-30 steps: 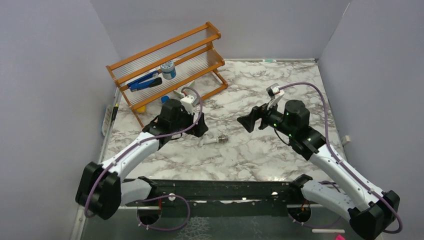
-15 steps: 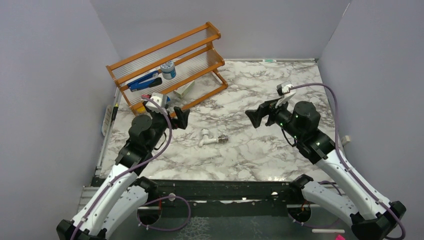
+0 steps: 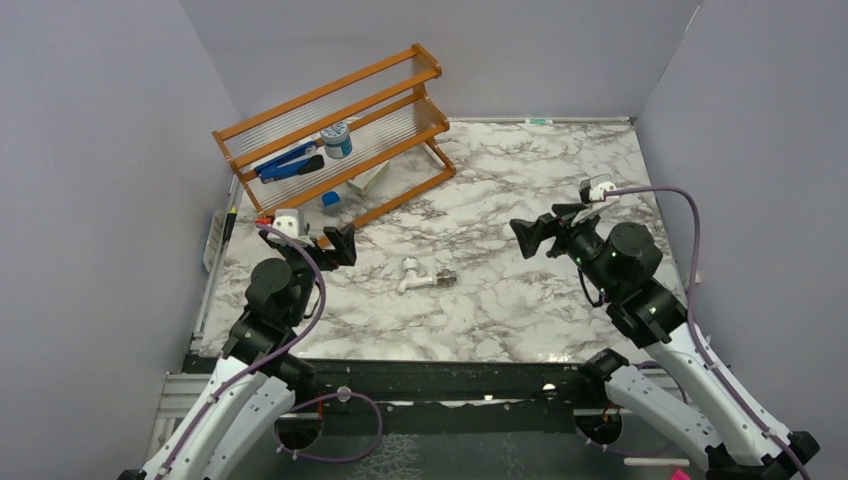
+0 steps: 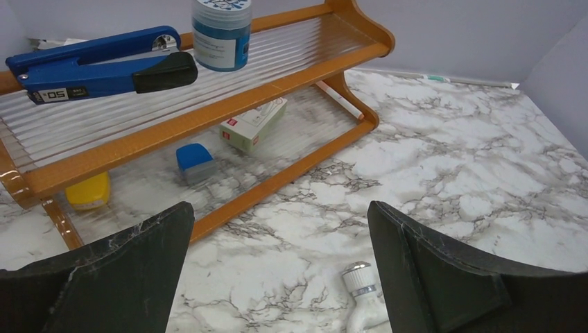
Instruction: Install the water faucets
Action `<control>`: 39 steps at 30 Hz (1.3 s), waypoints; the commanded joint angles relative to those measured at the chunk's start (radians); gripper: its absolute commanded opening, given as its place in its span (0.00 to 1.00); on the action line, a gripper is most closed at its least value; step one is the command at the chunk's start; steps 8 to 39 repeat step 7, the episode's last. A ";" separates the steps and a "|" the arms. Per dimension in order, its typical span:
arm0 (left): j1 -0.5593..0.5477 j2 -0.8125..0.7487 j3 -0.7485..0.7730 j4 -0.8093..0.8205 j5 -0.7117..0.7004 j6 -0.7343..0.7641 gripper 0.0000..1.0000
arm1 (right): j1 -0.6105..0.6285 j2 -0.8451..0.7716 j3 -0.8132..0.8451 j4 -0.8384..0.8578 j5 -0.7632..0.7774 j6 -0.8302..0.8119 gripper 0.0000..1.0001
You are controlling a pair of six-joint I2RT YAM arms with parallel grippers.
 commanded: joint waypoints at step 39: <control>0.003 0.017 0.010 -0.039 -0.032 0.024 0.99 | 0.006 -0.011 -0.020 0.019 0.044 0.008 1.00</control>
